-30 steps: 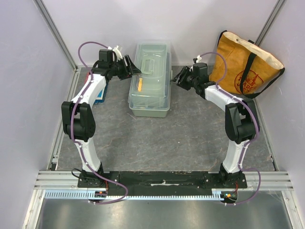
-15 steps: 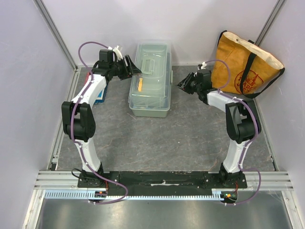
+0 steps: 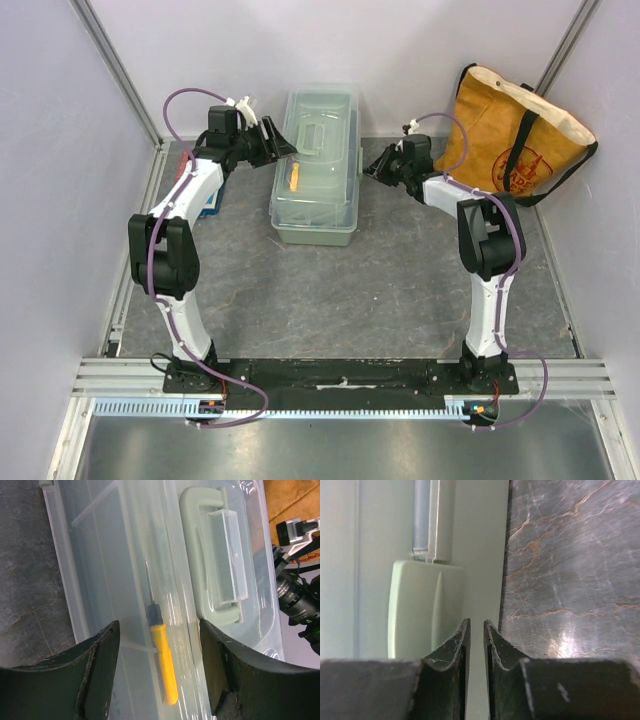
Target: Pack the tool kit
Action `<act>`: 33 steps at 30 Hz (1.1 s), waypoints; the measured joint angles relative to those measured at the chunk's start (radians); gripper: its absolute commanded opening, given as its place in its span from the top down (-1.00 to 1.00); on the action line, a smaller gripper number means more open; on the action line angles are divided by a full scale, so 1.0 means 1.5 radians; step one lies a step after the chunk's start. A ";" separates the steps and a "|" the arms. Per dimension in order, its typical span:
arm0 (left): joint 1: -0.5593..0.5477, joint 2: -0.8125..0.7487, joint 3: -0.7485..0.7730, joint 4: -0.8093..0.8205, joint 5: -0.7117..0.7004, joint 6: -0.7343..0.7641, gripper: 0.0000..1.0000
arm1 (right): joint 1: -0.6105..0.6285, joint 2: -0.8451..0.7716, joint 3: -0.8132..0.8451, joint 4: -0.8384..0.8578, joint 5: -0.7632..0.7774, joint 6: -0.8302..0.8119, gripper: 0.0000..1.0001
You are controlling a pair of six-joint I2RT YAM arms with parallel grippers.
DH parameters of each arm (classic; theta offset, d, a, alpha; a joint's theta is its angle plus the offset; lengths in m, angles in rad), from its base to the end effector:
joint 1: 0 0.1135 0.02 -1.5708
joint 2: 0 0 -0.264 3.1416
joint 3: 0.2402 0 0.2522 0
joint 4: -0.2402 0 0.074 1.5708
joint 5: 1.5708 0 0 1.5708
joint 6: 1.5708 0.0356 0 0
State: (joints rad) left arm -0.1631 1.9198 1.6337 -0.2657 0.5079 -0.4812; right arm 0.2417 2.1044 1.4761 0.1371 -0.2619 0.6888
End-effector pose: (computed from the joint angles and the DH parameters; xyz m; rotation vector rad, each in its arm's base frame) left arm 0.4429 -0.0904 0.2949 -0.0328 2.1817 -0.9136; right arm 0.4670 0.1246 0.1942 0.3107 2.1305 0.8296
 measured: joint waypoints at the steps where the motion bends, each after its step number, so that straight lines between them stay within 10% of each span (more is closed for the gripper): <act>1: 0.000 -0.001 -0.003 0.004 0.000 0.000 -0.33 | 0.002 0.007 0.002 0.006 -0.007 -0.002 0.56; 14: 0.000 -0.021 -0.057 0.086 0.011 0.000 -0.33 | 0.013 0.015 -0.029 0.078 -0.020 -0.001 0.64; 20: -0.009 -0.056 -0.097 0.100 -0.042 -0.006 -0.52 | 0.039 -0.024 -0.035 -0.057 0.143 -0.039 0.80; 25: -0.027 -0.127 -0.148 0.054 -0.107 -0.008 -0.79 | 0.024 -0.127 -0.151 -0.132 0.315 -0.078 0.34; 33: -0.028 -0.339 -0.269 -0.090 -0.185 0.006 -0.84 | -0.006 -0.358 -0.295 -0.229 0.410 -0.112 -0.96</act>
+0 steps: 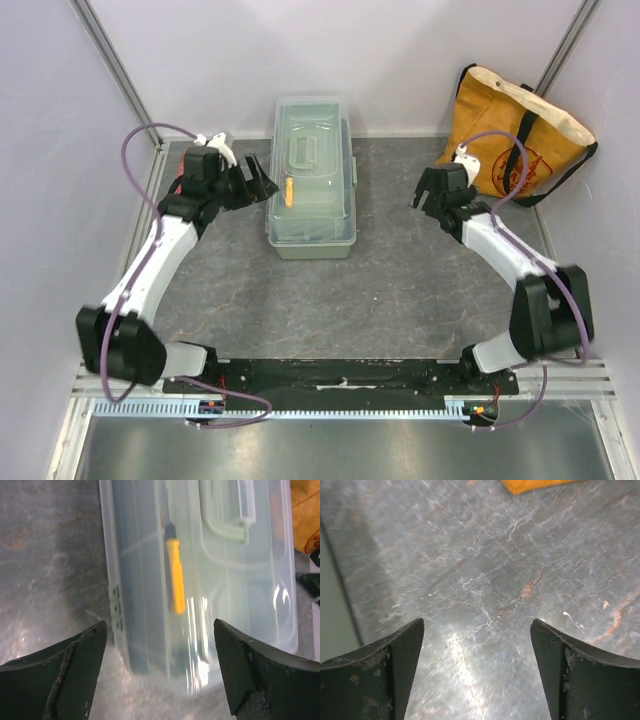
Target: Pack the tool kit
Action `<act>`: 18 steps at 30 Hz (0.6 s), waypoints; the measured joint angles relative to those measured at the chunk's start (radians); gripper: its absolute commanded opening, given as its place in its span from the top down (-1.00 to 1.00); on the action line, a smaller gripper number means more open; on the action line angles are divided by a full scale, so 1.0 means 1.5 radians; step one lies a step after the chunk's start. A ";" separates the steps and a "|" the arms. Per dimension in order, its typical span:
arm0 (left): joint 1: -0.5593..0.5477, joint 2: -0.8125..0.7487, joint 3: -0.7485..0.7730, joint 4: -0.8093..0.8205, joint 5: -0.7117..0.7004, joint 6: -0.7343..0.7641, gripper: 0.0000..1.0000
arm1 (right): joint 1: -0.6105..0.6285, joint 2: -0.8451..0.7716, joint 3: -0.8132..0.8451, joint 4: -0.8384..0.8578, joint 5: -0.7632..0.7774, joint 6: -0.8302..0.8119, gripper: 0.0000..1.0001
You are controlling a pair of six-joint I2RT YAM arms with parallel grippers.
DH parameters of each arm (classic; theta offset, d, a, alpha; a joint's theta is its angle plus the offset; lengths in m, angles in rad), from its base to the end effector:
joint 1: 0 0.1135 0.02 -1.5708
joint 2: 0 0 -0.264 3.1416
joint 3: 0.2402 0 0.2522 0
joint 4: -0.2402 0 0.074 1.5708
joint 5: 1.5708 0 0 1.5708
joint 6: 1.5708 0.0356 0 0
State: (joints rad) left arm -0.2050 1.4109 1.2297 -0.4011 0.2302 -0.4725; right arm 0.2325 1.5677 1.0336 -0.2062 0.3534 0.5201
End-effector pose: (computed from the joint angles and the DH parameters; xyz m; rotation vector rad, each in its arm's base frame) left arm 0.3121 -0.0732 0.3292 -0.1576 2.1998 -0.6342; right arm 0.3336 0.0663 0.2320 0.4975 2.2005 -0.0091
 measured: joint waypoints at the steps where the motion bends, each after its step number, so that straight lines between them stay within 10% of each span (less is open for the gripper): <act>1: 0.000 -0.032 -0.016 -0.011 -0.005 0.003 -0.83 | 0.001 -0.037 -0.008 -0.008 0.000 -0.002 -0.96; 18: 0.000 -0.491 -0.181 -0.239 -0.013 0.049 -0.84 | 0.005 -0.447 -0.011 -0.230 -0.115 -0.041 -0.96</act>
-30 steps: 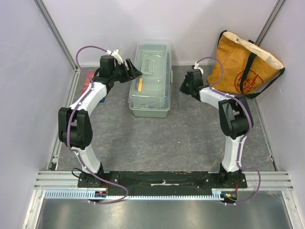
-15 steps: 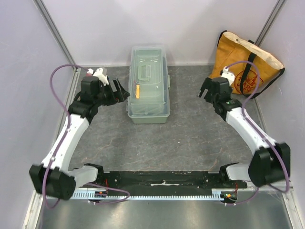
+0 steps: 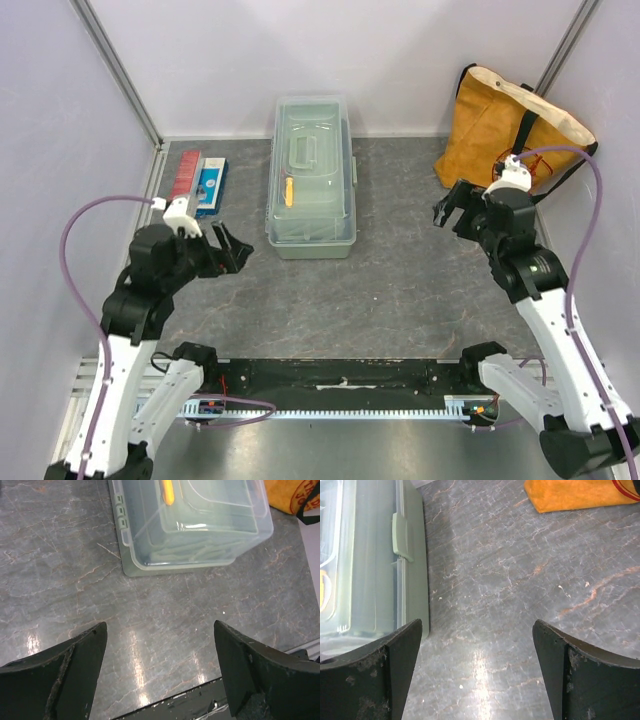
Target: Pack the tool kit
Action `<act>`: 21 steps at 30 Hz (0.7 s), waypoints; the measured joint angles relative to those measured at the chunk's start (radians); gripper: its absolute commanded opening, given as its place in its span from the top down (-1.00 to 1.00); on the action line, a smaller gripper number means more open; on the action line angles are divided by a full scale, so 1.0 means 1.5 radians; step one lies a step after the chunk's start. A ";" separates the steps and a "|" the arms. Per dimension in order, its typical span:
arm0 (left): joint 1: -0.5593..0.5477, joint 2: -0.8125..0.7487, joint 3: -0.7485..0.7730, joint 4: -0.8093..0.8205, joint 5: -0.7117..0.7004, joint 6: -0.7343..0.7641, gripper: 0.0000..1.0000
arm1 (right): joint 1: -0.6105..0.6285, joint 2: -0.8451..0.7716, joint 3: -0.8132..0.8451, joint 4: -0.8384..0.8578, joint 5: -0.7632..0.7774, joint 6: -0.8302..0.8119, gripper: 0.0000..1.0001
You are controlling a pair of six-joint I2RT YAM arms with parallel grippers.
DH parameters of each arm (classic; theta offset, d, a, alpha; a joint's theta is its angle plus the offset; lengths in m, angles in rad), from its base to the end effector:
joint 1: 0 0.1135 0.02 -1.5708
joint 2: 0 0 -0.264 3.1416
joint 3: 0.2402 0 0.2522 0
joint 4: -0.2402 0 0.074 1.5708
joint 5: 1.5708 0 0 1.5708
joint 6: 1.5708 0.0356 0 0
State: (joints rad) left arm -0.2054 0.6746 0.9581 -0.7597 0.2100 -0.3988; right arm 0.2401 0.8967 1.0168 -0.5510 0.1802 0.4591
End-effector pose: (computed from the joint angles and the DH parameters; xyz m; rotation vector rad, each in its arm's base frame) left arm 0.1247 -0.0336 0.3546 -0.0680 2.0866 -0.5874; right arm 0.1863 0.0390 0.3631 0.3339 1.9764 0.2694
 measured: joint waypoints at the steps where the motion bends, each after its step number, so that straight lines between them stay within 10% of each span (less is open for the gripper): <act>1: 0.000 -0.020 0.001 -0.016 -0.001 0.001 -0.84 | 0.000 -0.017 0.006 -0.021 -0.003 -0.005 -0.96; 21: 0.000 -0.152 0.111 -0.193 -0.017 0.024 -0.88 | 0.000 -0.176 0.063 -0.204 0.016 -0.030 -0.96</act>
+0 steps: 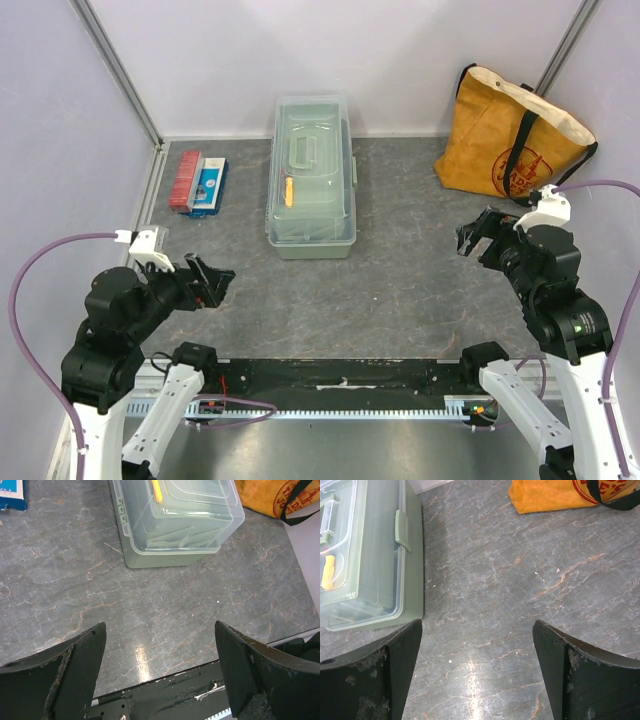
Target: Pack the tool kit
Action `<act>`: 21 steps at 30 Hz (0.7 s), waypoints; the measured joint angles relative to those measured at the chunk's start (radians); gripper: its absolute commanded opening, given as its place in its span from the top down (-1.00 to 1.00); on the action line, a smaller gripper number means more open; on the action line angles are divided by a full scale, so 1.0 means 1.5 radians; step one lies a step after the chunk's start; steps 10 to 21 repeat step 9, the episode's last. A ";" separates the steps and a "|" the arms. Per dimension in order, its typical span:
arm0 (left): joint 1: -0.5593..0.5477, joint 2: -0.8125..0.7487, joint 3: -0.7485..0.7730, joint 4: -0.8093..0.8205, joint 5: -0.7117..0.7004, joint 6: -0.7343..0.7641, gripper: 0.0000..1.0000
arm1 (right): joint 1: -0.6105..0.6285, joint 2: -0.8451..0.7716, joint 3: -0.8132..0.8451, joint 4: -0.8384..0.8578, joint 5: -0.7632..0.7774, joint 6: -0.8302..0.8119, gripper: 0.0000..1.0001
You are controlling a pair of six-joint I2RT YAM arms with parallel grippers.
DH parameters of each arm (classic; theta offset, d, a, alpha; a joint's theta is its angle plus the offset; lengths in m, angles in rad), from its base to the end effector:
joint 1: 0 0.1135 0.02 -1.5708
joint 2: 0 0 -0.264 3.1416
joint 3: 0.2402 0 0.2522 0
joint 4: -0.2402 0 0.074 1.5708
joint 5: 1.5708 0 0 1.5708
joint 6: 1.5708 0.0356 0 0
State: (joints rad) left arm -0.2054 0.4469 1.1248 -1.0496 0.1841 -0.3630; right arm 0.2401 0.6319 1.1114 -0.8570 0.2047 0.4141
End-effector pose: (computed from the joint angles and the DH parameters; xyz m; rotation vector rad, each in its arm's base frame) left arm 0.0346 -0.0139 0.3884 -0.0312 1.9763 -0.5528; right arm 0.0967 0.0162 0.3956 0.3038 1.9234 0.2350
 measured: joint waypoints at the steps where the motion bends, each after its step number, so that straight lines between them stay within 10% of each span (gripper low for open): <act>1: 0.000 0.000 0.000 -0.002 0.000 0.001 -0.88 | 0.000 0.000 0.000 -0.001 0.001 0.000 -0.96; 21: 0.000 0.004 0.011 -0.012 -0.001 0.005 -0.89 | 0.000 0.000 0.008 -0.014 0.002 0.001 -0.96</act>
